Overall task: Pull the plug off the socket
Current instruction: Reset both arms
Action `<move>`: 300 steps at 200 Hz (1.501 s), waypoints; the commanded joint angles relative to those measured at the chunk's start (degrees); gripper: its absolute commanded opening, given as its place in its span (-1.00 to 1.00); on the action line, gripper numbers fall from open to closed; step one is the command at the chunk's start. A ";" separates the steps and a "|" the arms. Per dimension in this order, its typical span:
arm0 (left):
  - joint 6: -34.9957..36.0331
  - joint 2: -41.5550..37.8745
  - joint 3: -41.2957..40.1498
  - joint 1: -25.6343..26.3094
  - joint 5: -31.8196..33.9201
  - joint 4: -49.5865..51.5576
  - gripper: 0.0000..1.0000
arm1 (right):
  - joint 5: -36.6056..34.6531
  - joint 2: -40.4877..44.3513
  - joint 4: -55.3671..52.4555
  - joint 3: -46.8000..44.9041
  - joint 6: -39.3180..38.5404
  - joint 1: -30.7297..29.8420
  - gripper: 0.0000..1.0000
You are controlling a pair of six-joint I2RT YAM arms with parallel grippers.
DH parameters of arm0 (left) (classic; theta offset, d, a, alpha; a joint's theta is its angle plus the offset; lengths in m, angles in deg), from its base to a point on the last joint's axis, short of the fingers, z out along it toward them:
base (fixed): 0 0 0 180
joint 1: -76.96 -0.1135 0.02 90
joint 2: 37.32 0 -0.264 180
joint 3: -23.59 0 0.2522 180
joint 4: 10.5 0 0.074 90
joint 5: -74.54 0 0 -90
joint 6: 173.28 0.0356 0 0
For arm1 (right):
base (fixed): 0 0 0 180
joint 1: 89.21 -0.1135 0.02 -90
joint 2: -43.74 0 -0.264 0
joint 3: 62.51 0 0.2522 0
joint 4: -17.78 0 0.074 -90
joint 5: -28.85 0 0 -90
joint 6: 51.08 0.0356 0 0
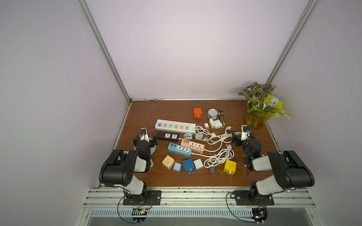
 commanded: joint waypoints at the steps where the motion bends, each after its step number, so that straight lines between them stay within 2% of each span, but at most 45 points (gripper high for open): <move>1: 0.31 1.03 0.15 0.44 0.89 -7.03 1.00 | -0.23 0.04 2.52 0.08 0.24 0.12 0.98; 13: -1.22 0.12 1.83 0.39 2.67 -2.31 1.00 | -0.62 0.03 1.83 0.54 0.43 0.14 0.98; 83: -0.83 0.48 0.94 0.51 2.73 -4.91 1.00 | -0.55 -0.49 -1.46 2.54 1.69 1.04 0.98; 300: -0.69 0.46 0.92 0.44 2.63 -4.95 1.00 | -0.39 -0.32 -1.04 2.29 1.75 1.20 0.99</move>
